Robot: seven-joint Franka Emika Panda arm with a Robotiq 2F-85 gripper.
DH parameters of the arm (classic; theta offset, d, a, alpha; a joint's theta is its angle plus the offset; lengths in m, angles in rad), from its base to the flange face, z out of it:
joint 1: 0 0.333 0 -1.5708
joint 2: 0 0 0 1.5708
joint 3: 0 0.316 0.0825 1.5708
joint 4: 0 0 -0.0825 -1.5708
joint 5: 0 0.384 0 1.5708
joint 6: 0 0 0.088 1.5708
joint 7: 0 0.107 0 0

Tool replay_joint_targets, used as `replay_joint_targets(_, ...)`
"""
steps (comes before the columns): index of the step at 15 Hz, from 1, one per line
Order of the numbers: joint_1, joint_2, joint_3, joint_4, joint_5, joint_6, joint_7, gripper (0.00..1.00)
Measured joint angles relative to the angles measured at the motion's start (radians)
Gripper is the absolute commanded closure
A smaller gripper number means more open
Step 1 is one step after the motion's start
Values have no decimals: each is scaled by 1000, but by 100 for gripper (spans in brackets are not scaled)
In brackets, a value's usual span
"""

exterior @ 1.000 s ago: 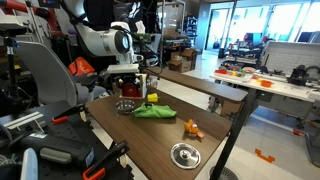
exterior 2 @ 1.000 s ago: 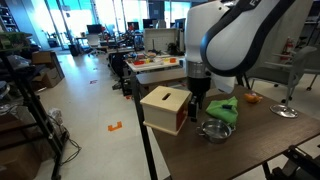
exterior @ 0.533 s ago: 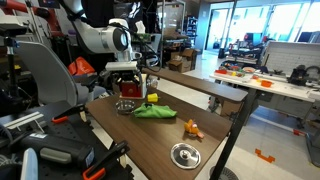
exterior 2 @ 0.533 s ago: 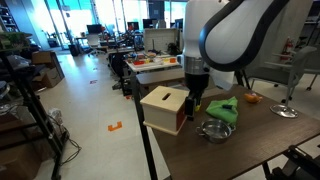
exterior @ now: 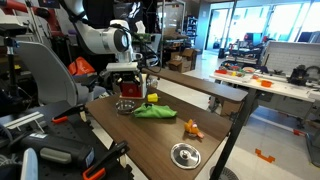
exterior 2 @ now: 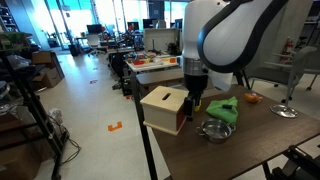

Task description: Pull the drawer open

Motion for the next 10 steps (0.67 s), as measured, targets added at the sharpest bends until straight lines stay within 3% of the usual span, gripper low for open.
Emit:
replay_joint_targets(5,-3,35,2,45,11,-5,0,0)
replay_joint_targets(6,-3,43,3,53,14,-6,0,25)
replay_joint_targets(7,-3,51,3,61,15,-7,0,26)
replay_joint_targets(10,-3,68,7,80,16,-9,0,51)
